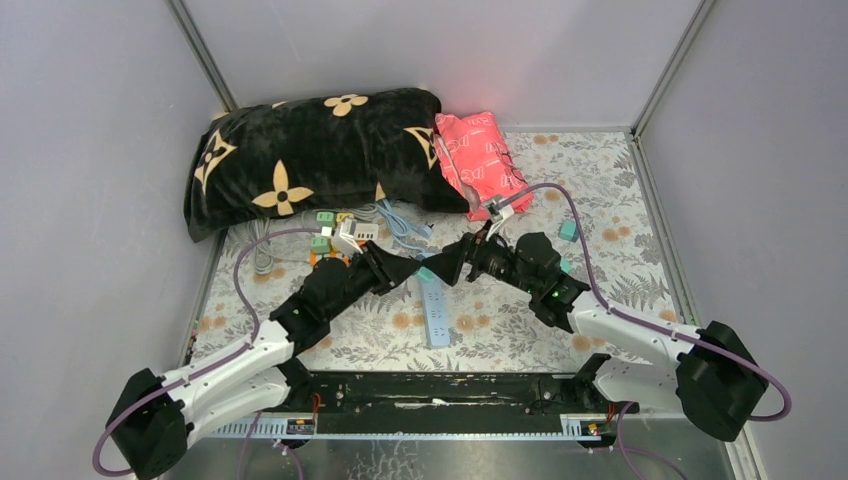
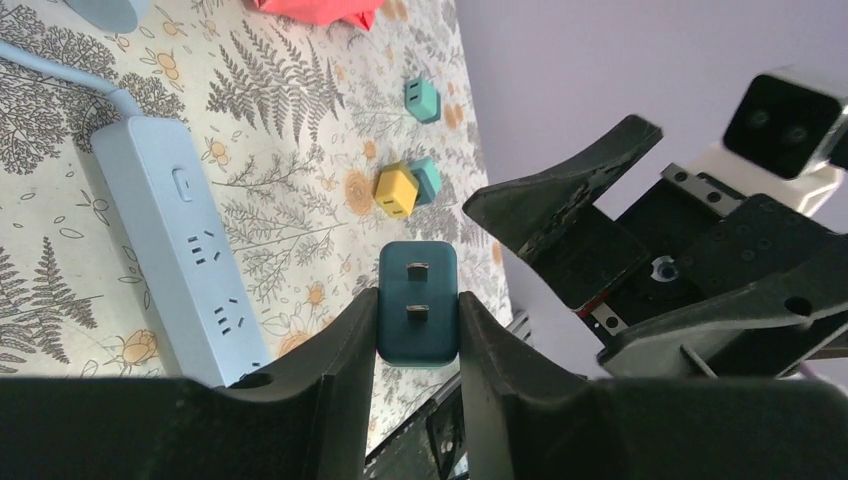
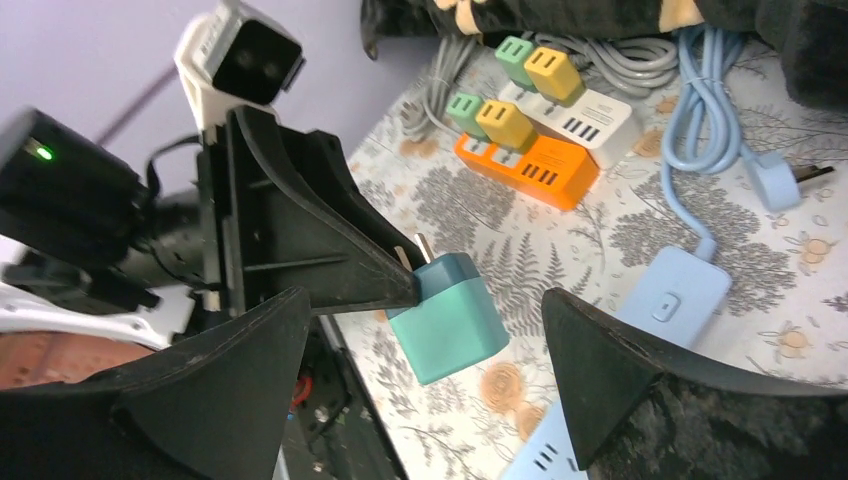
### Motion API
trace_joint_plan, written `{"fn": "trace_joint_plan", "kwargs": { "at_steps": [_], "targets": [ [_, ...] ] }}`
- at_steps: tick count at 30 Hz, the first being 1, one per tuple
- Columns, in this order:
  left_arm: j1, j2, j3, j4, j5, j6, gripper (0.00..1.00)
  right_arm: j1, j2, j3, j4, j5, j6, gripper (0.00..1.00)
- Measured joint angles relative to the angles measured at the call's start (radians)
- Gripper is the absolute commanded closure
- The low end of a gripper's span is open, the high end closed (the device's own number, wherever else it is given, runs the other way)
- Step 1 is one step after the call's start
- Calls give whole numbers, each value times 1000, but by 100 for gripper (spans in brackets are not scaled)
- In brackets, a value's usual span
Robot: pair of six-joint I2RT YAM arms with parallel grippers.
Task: Insert the plug
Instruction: Adjust the plug.
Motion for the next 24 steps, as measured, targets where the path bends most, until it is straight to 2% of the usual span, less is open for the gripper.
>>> {"fn": "trace_joint_plan", "kwargs": {
  "at_steps": [3,7,13,24],
  "targets": [
    [0,-29,-34,44,-31,-33,84,-12,3,-27,86,0,108,8],
    [0,-74,-64,100,-65,-71,84,-36,35,-56,193,-7,233,14],
    [0,-122,-126,224,-101,-126,84,-74,159,-67,395,-85,429,22],
    [0,-117,-168,370,-124,-179,83,-75,294,-59,627,-221,611,40]
  ]
}}
